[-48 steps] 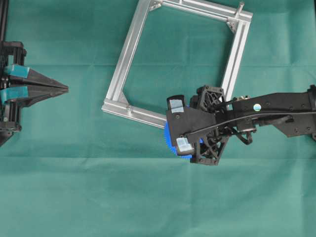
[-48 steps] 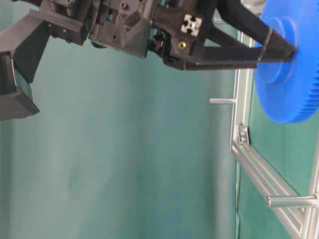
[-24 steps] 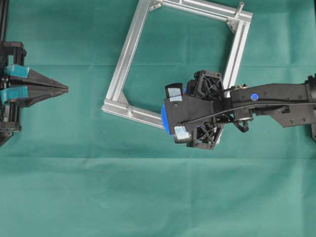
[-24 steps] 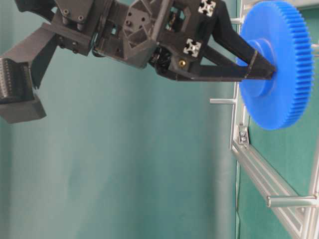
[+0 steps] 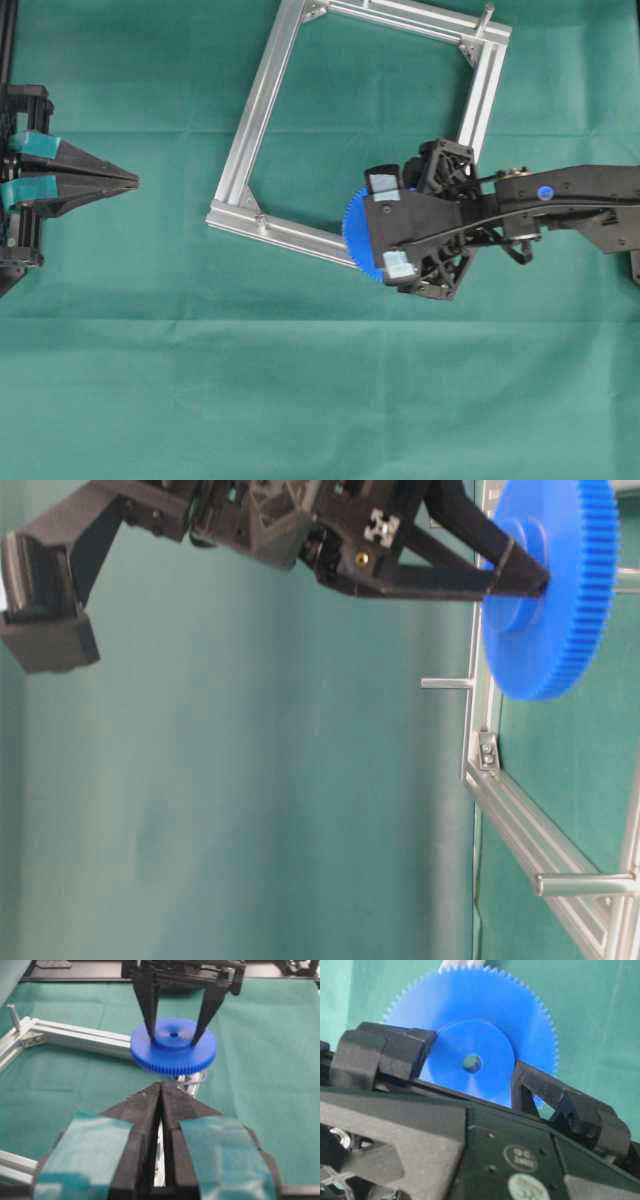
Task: Find the location of the shaft and insert the gear.
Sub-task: 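Align the gear's center hole above the shaft with the right gripper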
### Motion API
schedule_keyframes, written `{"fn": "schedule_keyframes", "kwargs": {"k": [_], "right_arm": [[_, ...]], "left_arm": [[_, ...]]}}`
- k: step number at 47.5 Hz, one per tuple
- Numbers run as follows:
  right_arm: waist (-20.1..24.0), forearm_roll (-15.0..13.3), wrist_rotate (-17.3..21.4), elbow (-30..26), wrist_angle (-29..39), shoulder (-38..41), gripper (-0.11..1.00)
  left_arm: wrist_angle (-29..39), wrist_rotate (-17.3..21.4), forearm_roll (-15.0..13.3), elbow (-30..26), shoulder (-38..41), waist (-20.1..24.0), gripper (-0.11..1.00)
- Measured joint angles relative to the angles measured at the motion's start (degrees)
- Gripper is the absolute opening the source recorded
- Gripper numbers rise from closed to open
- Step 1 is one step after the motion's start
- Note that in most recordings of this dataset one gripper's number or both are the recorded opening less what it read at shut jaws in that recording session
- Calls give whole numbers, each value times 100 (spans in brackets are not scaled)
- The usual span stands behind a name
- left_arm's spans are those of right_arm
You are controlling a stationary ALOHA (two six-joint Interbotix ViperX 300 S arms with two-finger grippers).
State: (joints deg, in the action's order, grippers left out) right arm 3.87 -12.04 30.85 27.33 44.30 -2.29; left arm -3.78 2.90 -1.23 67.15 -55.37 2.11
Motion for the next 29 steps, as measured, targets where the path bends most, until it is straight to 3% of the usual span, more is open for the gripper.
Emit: {"fn": "schedule_keyframes", "kwargs": {"k": [29], "right_arm": [[316,62,272,114,-316,-62,69]], "left_arm": [[35,0,0,0,0,0,2]]}}
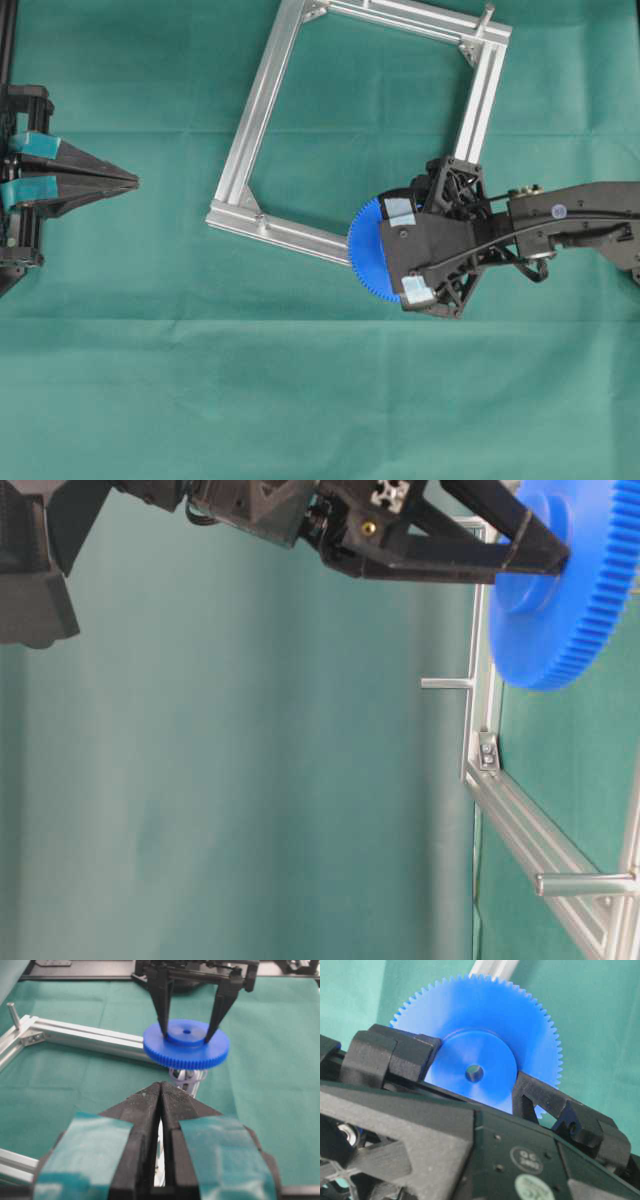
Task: Find the location of the shaft and insert the gear.
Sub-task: 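Align the gear's center hole above the shaft with the right gripper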
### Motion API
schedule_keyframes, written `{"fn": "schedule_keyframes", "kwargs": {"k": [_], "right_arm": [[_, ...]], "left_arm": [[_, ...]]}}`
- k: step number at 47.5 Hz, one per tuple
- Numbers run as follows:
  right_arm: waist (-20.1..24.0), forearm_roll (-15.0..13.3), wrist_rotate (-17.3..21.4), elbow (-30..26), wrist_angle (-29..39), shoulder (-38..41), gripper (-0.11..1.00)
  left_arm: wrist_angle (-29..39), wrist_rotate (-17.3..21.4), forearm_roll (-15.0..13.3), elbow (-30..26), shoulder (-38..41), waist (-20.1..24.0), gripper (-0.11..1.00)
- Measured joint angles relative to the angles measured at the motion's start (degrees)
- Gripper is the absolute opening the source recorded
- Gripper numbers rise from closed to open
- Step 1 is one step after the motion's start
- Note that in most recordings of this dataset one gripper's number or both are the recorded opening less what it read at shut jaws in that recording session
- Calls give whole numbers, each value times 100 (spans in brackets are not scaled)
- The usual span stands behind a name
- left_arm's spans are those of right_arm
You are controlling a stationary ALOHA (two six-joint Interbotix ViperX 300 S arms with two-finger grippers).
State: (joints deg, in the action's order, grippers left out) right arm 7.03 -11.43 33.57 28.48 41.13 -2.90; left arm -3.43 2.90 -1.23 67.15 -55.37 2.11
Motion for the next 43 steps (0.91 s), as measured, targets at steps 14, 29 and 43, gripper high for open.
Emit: {"fn": "schedule_keyframes", "kwargs": {"k": [14,29,43], "right_arm": [[176,9,141,0,-62,0,69],[167,-229,132,-18,-185,53,69],[62,-396,141,-26,-325,123,69]], "left_arm": [[9,0,9,0,0,0,2],[9,0,9,0,0,44,2],[9,0,9,-9,9,44,2]]}}
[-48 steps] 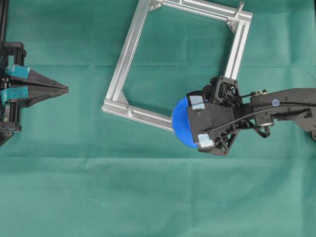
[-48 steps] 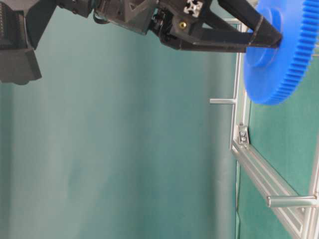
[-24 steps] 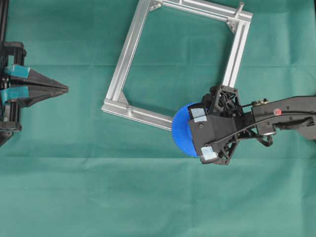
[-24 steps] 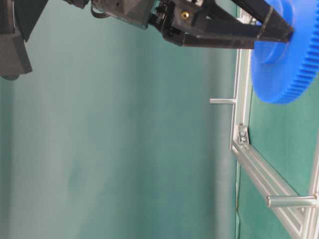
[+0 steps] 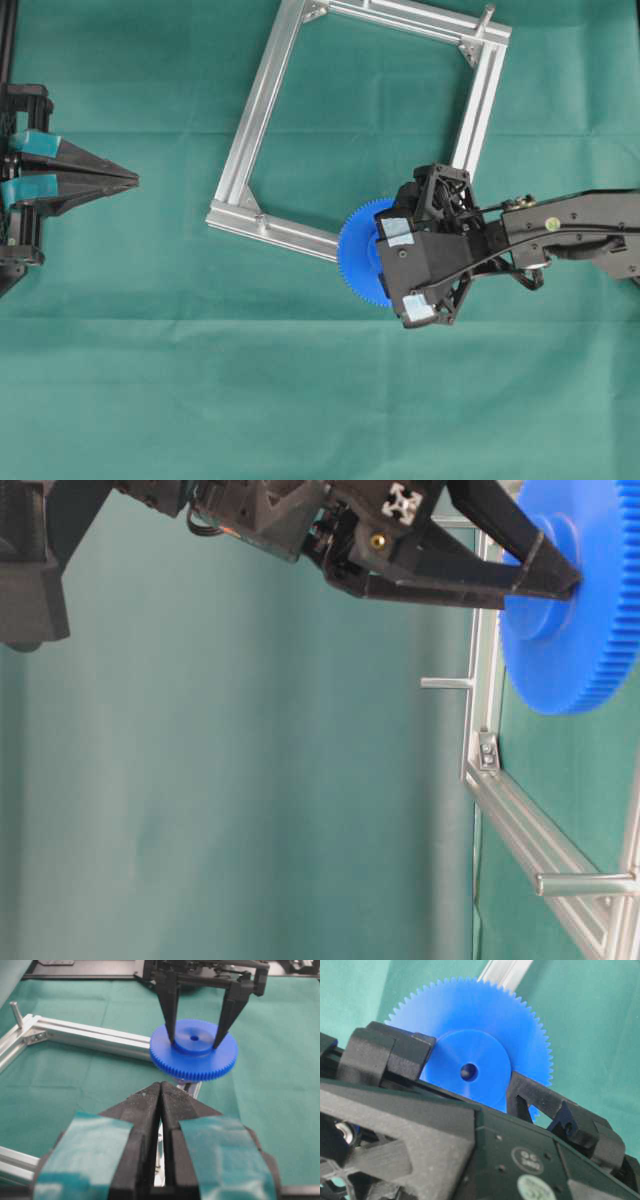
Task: Find the location of the shaft and insert the gear.
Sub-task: 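Align the gear's center hole above the shaft with the right gripper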
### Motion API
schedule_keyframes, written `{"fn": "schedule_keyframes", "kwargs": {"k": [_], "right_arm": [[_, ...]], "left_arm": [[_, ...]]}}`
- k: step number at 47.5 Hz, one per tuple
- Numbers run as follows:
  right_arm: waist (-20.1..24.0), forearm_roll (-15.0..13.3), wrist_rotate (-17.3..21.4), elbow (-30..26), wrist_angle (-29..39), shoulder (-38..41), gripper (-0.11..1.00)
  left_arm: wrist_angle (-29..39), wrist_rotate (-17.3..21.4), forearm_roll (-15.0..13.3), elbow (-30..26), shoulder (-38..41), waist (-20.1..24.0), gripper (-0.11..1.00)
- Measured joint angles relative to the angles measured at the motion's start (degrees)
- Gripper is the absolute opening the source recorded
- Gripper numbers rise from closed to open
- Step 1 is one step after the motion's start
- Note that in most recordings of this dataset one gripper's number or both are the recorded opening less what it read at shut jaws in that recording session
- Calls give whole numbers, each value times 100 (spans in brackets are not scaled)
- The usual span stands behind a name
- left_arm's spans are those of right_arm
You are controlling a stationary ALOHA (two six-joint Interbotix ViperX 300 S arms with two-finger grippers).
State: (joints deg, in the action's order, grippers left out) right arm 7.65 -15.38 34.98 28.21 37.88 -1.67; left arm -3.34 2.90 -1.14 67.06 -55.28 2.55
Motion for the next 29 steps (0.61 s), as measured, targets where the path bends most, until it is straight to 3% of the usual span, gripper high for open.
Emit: {"fn": "schedule_keyframes", "kwargs": {"k": [29], "right_arm": [[-9,-18,0,-18,-9,35,69]], "left_arm": [[0,0,0,9,0,0,2]]}}
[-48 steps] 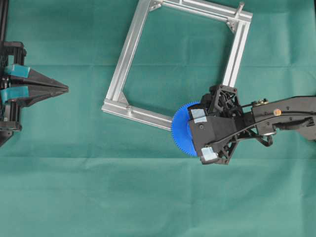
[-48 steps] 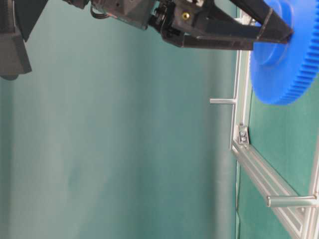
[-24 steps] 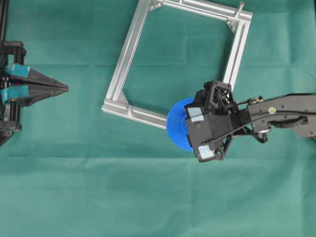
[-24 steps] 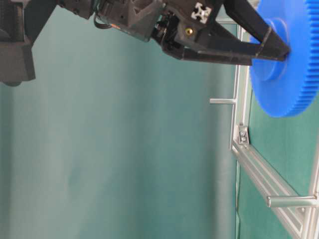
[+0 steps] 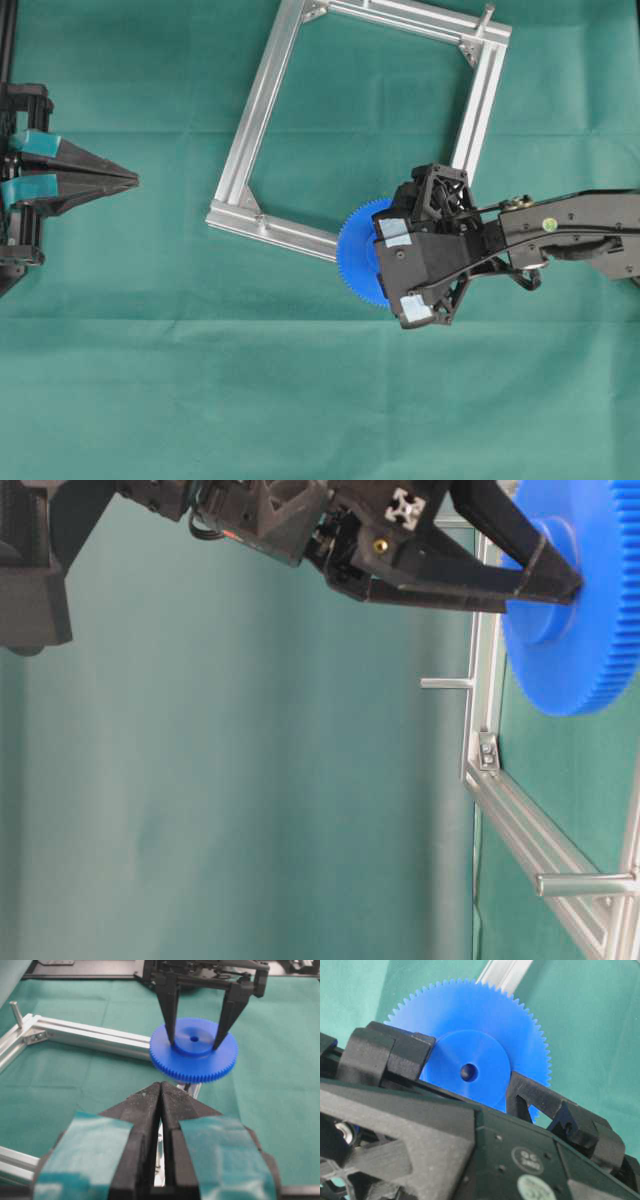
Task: Find the location of the shaft and insert the gear.
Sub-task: 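Align the gear's center hole above the shaft with the right gripper, then lower the gear down onto the shaft with the right gripper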
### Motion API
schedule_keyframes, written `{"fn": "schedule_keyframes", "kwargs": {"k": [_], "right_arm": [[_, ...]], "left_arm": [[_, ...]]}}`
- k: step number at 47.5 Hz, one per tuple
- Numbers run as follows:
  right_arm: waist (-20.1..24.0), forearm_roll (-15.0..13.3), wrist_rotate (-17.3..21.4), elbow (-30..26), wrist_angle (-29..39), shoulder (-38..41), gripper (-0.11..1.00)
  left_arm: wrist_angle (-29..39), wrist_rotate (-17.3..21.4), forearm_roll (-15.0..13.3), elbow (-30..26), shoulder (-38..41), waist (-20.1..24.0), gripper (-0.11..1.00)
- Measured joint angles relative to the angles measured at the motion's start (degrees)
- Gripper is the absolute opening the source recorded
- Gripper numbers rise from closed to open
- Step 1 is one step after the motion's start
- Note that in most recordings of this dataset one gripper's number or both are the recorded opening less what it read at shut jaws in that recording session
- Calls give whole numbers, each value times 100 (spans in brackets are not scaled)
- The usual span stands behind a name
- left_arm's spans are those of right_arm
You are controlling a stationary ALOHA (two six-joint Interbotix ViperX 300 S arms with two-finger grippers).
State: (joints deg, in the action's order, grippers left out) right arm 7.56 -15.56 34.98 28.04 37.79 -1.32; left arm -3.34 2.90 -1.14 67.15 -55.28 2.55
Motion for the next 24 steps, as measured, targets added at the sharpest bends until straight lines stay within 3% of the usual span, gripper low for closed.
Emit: {"fn": "schedule_keyframes", "kwargs": {"k": [24], "right_arm": [[0,0,18,167,-70,-114,69]], "left_arm": [[53,0,0,0,-9,0,2]]}}
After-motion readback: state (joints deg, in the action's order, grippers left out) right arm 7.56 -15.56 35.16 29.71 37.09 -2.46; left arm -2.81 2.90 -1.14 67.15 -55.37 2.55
